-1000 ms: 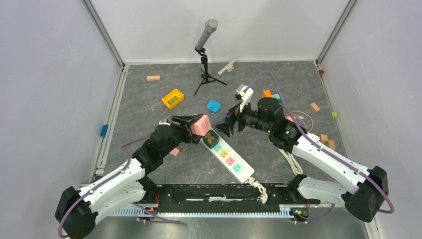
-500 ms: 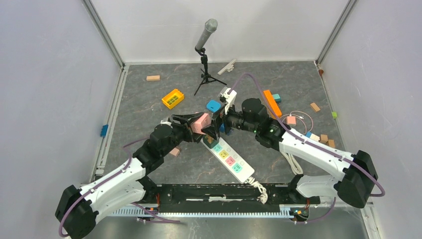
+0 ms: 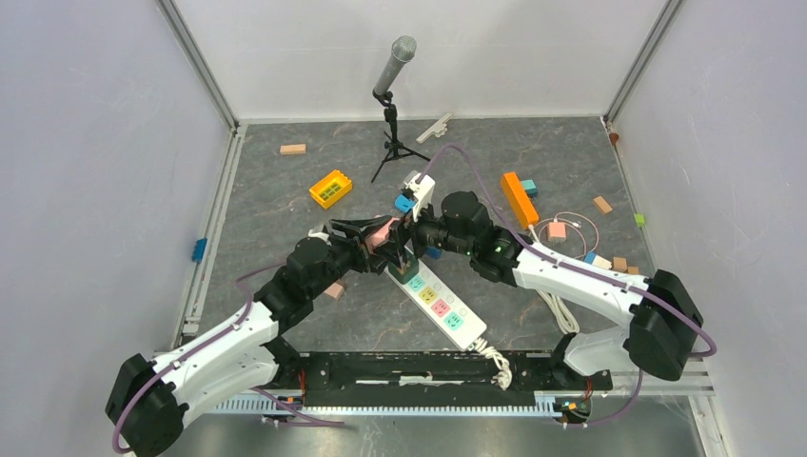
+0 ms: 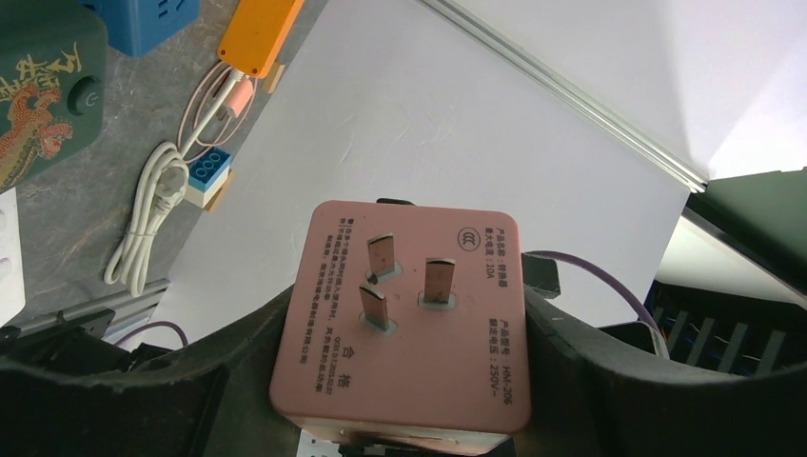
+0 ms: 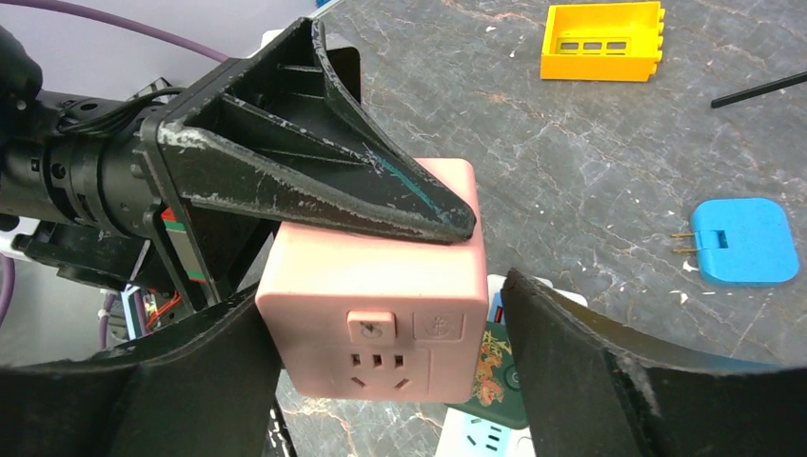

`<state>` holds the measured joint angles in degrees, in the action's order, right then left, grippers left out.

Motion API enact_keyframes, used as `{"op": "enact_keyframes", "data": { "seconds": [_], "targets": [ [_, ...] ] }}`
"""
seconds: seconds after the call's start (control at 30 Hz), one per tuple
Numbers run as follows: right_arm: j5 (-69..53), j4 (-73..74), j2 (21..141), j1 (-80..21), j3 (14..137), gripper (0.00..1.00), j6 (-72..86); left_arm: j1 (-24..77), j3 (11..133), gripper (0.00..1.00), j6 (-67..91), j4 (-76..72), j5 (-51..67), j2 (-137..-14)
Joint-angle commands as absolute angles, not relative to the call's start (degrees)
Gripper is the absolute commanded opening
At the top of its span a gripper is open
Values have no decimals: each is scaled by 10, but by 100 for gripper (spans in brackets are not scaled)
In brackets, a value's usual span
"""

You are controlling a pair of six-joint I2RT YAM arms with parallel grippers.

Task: Insert the plug
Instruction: Pick up the plug from the center of the board.

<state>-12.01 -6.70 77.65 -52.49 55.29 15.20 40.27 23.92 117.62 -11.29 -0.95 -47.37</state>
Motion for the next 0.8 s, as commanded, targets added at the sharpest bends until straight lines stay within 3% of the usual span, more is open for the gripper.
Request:
{"op": "enact_keyframes", "data": {
  "seconds": [0.0, 0.1, 0.17, 0.2, 0.23, 0.27, 0.3, 0.33, 0.5, 0.77],
  "targets": [
    [-107, -118, 787, -531, 573, 80, 162, 403, 255, 2, 1205, -156, 11, -467],
    [-106, -133, 786, -531, 564, 57, 160, 404, 254, 2, 1202, -155, 12, -466],
    [-104, -133, 785, -531, 564, 25, 158, 404, 255, 3, 1185, -156, 13, -467],
    [-102, -129, 784, -530, 566, 11, 155, 403, 258, 12, 1168, -156, 10, -466],
    [-99, -125, 781, -530, 567, 0, 149, 403, 261, 31, 1141, -155, 6, -466],
    [-94, -114, 778, -528, 569, 0, 140, 403, 265, 49, 1119, -145, 3, -465],
    [-88, -103, 773, -526, 569, 0, 129, 404, 269, 81, 1098, -128, 3, -463],
    [-86, -95, 765, -521, 567, 0, 119, 404, 274, 99, 1074, -108, -20, -460],
    [-155, -59, 731, -448, 542, 0, 82, 394, 281, 100, 909, -23, -95, -422],
    [-418, 104, 690, -331, 561, 0, -66, 338, 310, 100, 722, 154, -141, -346]
  ]
}}
